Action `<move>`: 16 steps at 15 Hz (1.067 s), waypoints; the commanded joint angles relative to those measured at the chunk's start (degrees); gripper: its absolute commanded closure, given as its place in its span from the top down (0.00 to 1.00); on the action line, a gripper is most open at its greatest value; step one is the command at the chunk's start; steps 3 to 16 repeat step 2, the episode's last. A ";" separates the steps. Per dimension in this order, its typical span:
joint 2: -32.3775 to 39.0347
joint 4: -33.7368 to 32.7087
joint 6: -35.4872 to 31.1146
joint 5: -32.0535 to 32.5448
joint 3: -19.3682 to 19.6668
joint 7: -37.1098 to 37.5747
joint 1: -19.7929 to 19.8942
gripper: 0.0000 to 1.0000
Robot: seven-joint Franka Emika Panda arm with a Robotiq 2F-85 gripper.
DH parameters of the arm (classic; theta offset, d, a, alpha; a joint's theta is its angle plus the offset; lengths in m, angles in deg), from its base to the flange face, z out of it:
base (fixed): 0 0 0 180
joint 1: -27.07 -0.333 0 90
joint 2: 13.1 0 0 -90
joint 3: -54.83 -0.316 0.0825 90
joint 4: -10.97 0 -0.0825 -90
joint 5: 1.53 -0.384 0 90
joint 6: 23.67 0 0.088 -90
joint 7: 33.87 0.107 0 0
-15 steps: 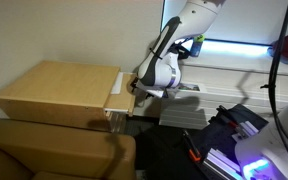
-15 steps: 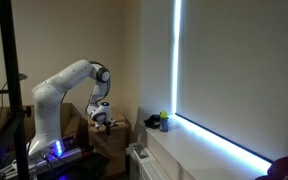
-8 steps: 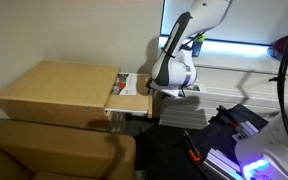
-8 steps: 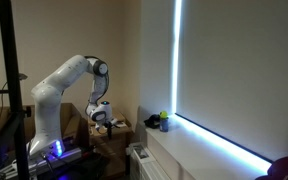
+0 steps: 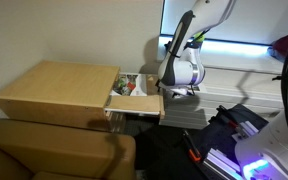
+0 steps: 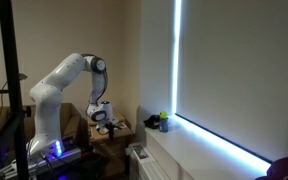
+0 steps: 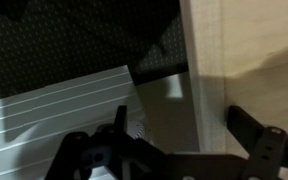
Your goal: Open the drawer
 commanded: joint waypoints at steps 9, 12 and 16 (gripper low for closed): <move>-0.07 -0.06 0.17 -0.04 0.16 0.10 -0.24 1.00; -0.07 -0.06 0.17 -0.04 0.16 0.10 -0.24 1.00; -0.07 -0.06 0.17 -0.04 0.16 0.10 -0.24 1.00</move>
